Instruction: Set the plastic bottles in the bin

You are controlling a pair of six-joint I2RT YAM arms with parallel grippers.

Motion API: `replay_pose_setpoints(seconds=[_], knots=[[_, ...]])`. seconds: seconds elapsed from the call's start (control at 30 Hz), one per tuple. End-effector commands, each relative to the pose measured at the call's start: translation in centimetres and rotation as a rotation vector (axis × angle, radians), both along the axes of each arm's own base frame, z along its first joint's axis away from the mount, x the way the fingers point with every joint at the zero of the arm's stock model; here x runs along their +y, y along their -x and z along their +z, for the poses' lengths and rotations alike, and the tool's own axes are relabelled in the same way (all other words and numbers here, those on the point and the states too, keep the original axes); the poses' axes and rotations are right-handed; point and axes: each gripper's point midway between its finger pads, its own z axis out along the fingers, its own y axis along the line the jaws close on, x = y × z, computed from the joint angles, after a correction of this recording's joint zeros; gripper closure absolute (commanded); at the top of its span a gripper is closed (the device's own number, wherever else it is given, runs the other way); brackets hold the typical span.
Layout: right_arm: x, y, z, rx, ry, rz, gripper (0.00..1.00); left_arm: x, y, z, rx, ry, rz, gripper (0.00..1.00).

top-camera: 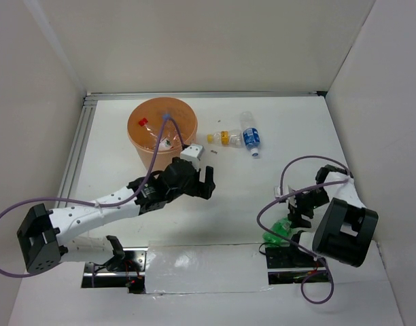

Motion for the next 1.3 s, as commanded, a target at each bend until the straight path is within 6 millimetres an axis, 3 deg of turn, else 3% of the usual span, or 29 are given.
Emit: replay_pose_setpoints(seconds=[0.0, 0.2, 0.53, 0.67, 0.8, 0.83, 0.9, 0.93, 1.03, 1.07, 1.1, 1.13, 1.17, 1.2, 1.23, 1.27], knots=[[3.1, -5.2, 1.4, -0.597, -0.083, 0.69, 0.19, -1.7, 0.3, 0.9, -0.004, 0.1, -0.007, 0.0], [5.3, -5.2, 1.9, -0.625, -0.133, 0.76, 0.17, -1.9, 1.6, -1.0, 0.056, 0.106, -0.025, 0.0], [9.7, -2.0, -0.7, -0.56, -0.242, 1.0, 0.17, -2.4, 4.1, -3.0, 0.126, 0.107, -0.016, 0.0], [11.0, -1.9, -1.3, -0.564, -0.264, 1.062, 0.18, -2.4, 4.9, -3.9, 0.155, 0.108, 0.008, 0.0], [11.6, -1.2, -1.4, -0.528, -0.29, 1.091, 0.51, -2.0, 5.3, -4.4, 0.164, 0.088, 0.037, 0.0], [11.7, -0.9, -1.4, -0.513, -0.297, 1.092, 0.64, -1.8, 5.1, -3.6, 0.151, 0.098, 0.045, 0.0], [11.8, -1.5, -1.0, -0.528, -0.288, 1.063, 0.73, -0.9, 5.2, -2.7, 0.135, 0.095, 0.081, 0.0], [12.1, -2.8, -0.3, -0.578, -0.275, 1.041, 0.82, -0.7, 5.4, -2.3, 0.124, 0.097, 0.082, 0.0], [13.2, -7.0, 2.7, -0.666, -0.268, 0.857, 0.88, 0.4, 6.0, -0.1, 0.085, 0.137, 0.096, 0.0], [13.3, -9.8, 4.1, -0.683, -0.251, 0.698, 0.89, 0.9, 6.4, 0.7, 0.079, 0.169, 0.097, 0.0], [13.5, -11.9, 6.1, -0.721, -0.253, 0.6, 0.89, 1.1, 6.5, 0.2, 0.085, 0.152, 0.099, 0.0], [13.7, -15.1, 9.6, -0.791, -0.264, 0.496, 0.89, 1.8, 6.6, 0.9, 0.076, 0.182, 0.112, 0.0], [13.7, -17.8, 12.6, -0.88, -0.259, 0.422, 0.9, 2.5, 7.0, 0.0, 0.083, 0.162, 0.113, 0.0], [13.8, -18.8, 14.5, -0.85, -0.298, 0.307, 0.9, 2.8, 7.1, -0.2, 0.088, 0.172, 0.118, 0.0], [14.1, -20.6, 18.4, -0.909, -0.323, 0.265, 0.92, 3.2, 7.3, -0.5, 0.097, 0.175, 0.126, 0.02], [14.5, -21.2, 20.8, -0.92, -0.372, 0.217, 0.92, 3.4, 7.9, -0.9, 0.103, 0.176, 0.11, 0.02]])
